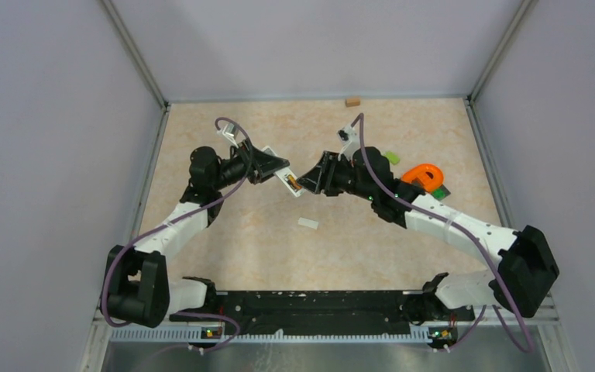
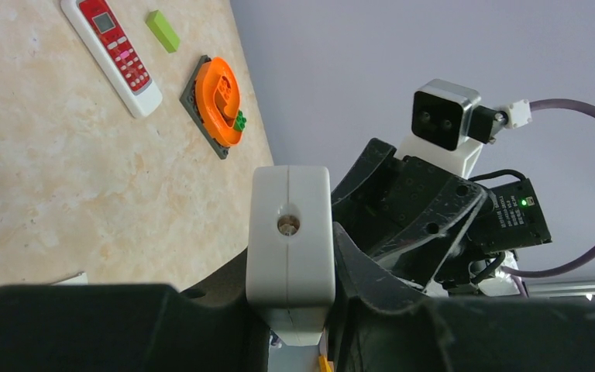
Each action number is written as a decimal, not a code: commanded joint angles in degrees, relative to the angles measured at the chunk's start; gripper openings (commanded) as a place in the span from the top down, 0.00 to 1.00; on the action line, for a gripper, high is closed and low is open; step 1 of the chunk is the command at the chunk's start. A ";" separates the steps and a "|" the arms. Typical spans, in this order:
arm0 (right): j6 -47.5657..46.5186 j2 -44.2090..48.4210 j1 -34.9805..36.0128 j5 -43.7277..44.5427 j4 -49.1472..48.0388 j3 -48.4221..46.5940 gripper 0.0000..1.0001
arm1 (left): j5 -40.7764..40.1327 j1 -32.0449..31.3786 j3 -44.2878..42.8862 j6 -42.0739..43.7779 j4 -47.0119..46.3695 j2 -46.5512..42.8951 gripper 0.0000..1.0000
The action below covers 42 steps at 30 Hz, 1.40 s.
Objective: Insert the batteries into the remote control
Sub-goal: Load the battery into the remote control, then pick up the battery cover at the center of the board.
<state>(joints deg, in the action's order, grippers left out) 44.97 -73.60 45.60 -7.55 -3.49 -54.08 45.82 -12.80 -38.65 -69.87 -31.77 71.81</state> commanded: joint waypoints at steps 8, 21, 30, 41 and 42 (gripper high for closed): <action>-1.13 -2.92 -0.43 -1.22 2.72 -4.83 0.76 | 2.10 -0.07 -1.51 -1.29 -6.37 -1.69 1.00; -9.31 -6.66 -0.23 -2.06 6.50 -6.44 0.69 | 3.38 -0.07 -1.61 0.59 -7.00 -2.80 1.00; -9.70 -11.64 1.11 1.01 9.94 -8.90 0.75 | 5.47 -0.12 -2.33 4.29 -4.35 -5.65 1.00; -8.64 -4.49 0.73 -0.27 11.25 -11.71 0.47 | -5.56 0.92 -4.96 20.59 17.97 -10.06 1.00; -8.96 -3.31 0.44 -0.11 10.86 -10.97 0.43 | -7.41 1.26 -5.13 21.59 20.38 -10.40 1.00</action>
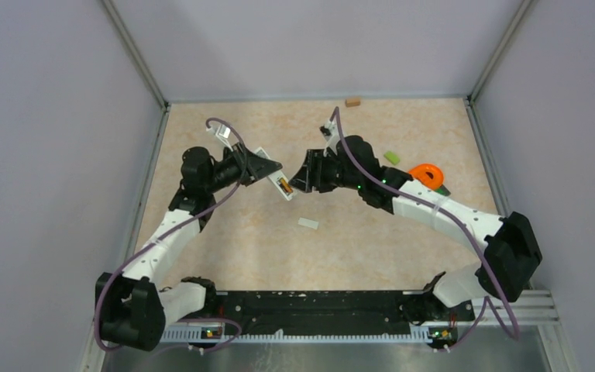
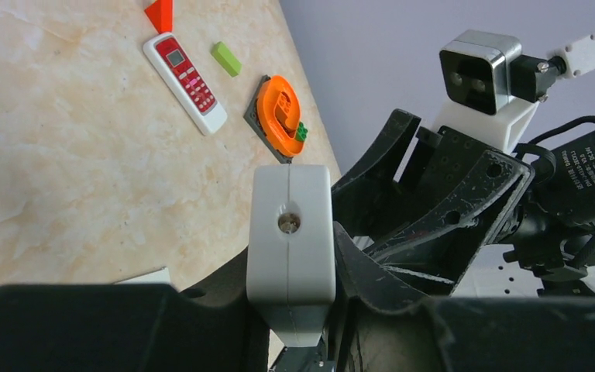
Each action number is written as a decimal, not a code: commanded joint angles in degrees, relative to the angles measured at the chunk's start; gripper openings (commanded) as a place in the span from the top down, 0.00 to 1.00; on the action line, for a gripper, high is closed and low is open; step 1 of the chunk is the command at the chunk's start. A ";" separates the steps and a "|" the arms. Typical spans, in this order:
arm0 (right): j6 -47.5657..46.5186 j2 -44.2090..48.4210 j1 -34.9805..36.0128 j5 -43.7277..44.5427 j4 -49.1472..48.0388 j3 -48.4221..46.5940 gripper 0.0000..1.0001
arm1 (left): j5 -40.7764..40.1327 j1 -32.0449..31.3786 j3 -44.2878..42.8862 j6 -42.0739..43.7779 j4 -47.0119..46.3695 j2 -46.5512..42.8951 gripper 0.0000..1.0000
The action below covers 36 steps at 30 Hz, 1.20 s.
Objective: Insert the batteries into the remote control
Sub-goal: Pick up the battery cover at the center of the board.
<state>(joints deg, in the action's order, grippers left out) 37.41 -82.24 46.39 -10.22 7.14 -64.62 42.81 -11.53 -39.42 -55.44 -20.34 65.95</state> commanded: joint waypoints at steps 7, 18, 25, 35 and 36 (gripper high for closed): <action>-11.70 5.78 -2.02 6.95 5.56 4.49 0.32 | -19.05 3.81 -3.34 7.62 20.99 -8.27 1.00; -31.20 -10.80 0.76 7.85 11.57 3.01 0.28 | -29.88 5.87 -1.10 7.27 26.48 -14.33 1.00; -40.98 -22.59 4.05 9.88 20.46 -6.64 0.33 | -29.63 7.84 -0.82 7.76 28.09 -15.96 1.00; -46.91 -28.93 5.88 10.87 27.93 -11.28 0.41 | -29.10 9.89 -0.13 7.97 28.35 -16.52 1.00; -47.63 -29.35 6.15 10.45 28.47 -11.48 0.42 | -29.11 10.01 -0.03 7.96 28.22 -16.49 1.00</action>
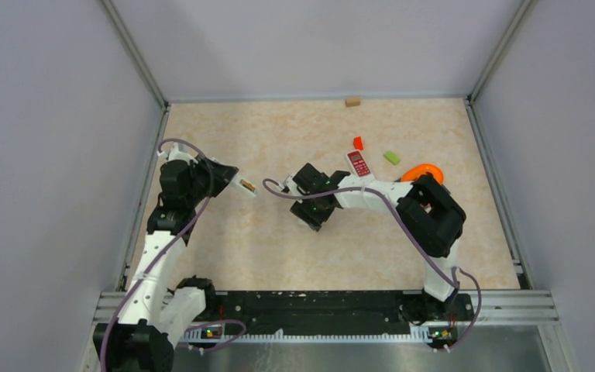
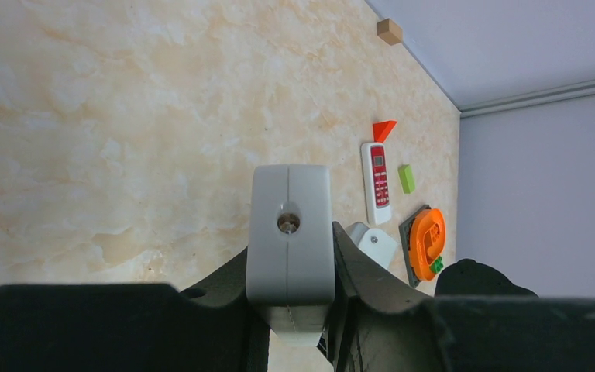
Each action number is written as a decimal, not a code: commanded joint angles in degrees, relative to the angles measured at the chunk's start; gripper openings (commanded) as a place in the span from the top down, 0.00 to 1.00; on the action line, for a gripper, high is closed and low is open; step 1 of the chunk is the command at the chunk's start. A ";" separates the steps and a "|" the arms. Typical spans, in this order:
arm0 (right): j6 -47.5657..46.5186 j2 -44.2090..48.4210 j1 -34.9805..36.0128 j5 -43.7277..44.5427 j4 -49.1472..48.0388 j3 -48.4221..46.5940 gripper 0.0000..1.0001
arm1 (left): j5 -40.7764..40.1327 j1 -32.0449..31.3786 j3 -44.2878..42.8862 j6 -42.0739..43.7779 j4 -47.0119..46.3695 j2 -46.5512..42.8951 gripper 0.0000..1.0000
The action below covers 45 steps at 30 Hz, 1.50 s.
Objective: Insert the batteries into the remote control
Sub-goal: Pick up the battery cover at the center of the board.
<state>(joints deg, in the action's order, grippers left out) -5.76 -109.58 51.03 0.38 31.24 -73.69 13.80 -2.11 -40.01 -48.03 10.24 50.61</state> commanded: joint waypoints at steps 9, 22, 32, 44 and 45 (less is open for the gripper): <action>-8.30 -6.93 2.20 -5.70 9.28 -5.92 0.58 | 0.69 0.90 0.64 0.45 -2.44 -0.94 1.00; -5.49 -4.38 2.24 -0.94 8.45 -5.08 0.77 | 4.02 1.49 0.46 1.81 -3.49 -1.61 1.00; -2.89 6.12 2.32 3.19 2.64 1.43 0.77 | 14.28 1.29 3.18 1.31 -12.49 -0.05 1.00; -0.10 16.51 1.87 4.06 1.35 6.20 0.76 | 16.96 -6.11 7.14 0.00 -25.69 7.61 1.00; 0.33 17.71 1.80 3.95 1.26 6.25 0.76 | 16.46 -7.27 7.44 0.41 -27.17 8.28 1.00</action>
<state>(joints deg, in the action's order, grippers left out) -7.44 -97.21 52.49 3.86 34.68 -67.99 29.21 -5.87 -33.58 -48.07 -6.61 57.47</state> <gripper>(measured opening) 0.285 0.293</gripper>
